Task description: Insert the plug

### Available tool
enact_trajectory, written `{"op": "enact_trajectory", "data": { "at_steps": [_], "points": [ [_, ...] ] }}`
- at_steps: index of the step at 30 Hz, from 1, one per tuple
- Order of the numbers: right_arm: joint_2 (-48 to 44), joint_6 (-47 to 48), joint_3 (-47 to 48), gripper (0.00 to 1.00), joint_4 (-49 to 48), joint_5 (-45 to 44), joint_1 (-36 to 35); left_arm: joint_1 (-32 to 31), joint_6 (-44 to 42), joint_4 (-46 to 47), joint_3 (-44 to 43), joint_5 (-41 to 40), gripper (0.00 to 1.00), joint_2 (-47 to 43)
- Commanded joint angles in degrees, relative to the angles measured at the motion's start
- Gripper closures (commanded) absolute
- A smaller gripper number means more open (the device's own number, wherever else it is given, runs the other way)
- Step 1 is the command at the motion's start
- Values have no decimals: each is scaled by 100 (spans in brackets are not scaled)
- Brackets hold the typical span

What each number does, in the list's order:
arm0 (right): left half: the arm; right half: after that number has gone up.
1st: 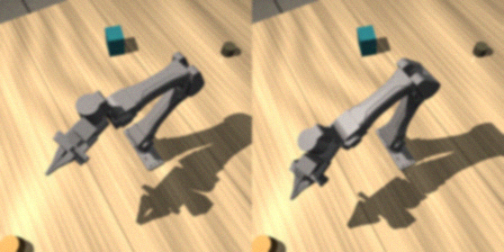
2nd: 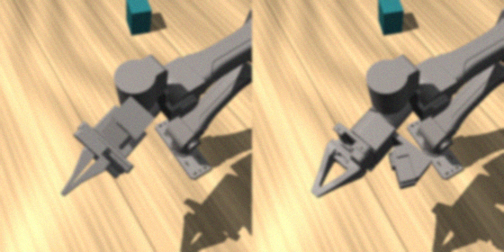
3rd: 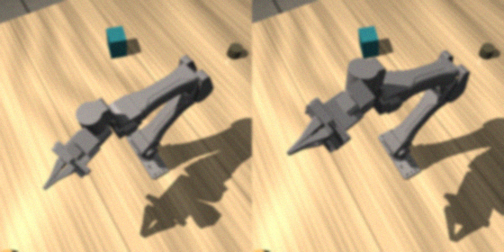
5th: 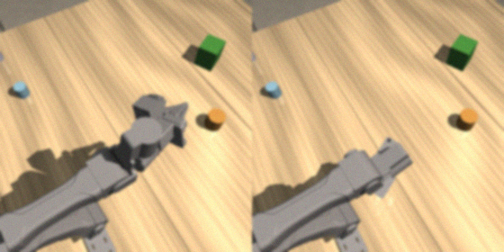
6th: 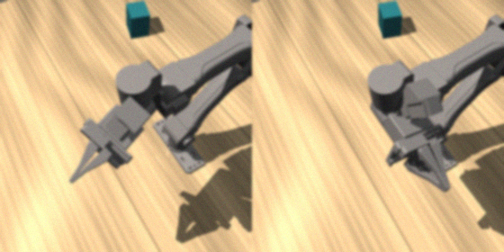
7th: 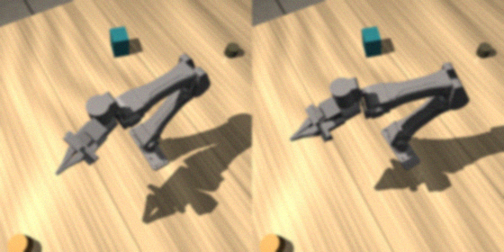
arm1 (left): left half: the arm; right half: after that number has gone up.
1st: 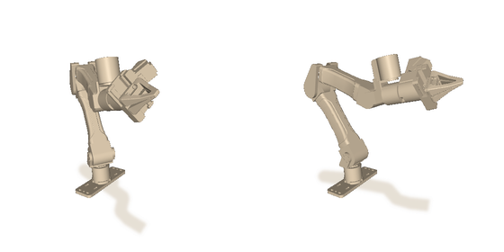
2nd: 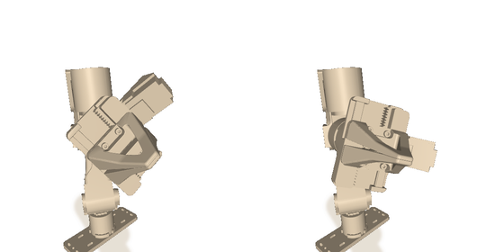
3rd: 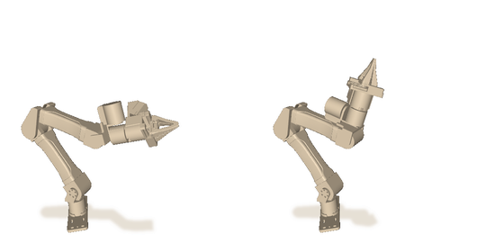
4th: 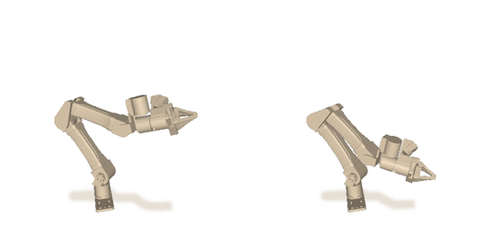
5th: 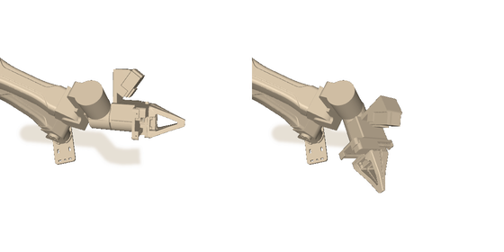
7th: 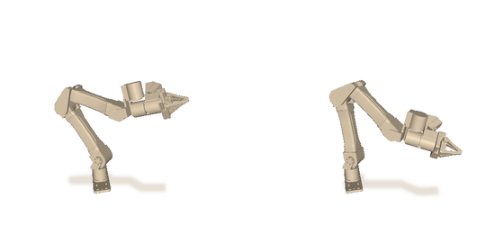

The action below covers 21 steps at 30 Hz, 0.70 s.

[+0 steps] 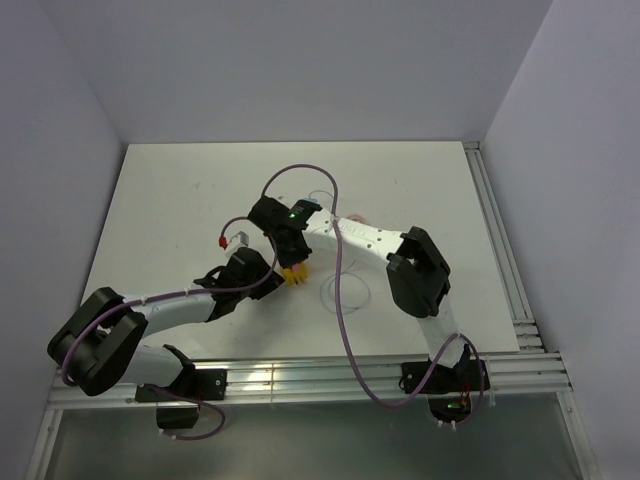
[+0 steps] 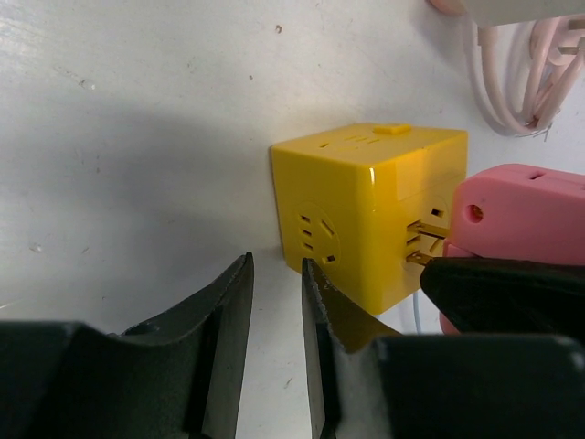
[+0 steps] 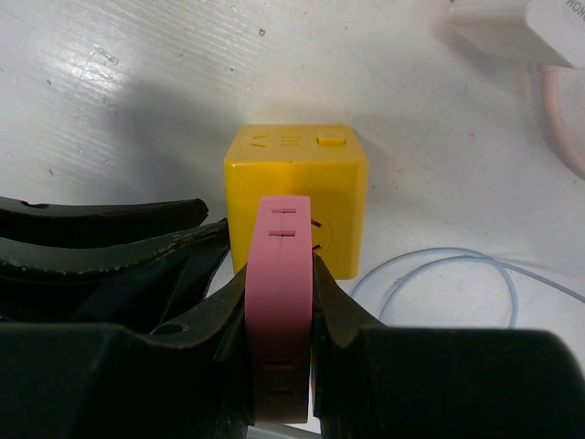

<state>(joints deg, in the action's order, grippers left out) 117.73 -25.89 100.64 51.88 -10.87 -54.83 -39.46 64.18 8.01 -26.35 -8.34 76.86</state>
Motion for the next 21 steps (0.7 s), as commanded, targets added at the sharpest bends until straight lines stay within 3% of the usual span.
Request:
{"op": "enact_trajectory", "data": {
  "at_steps": [1, 21],
  "points": [
    [206, 23, 175, 100, 191, 68, 34, -26, -20, 359, -55, -54, 67, 4],
    [593, -74, 386, 100, 42, 604, 60, -18, -46, 605, -107, -107, 67, 391]
  ]
}}
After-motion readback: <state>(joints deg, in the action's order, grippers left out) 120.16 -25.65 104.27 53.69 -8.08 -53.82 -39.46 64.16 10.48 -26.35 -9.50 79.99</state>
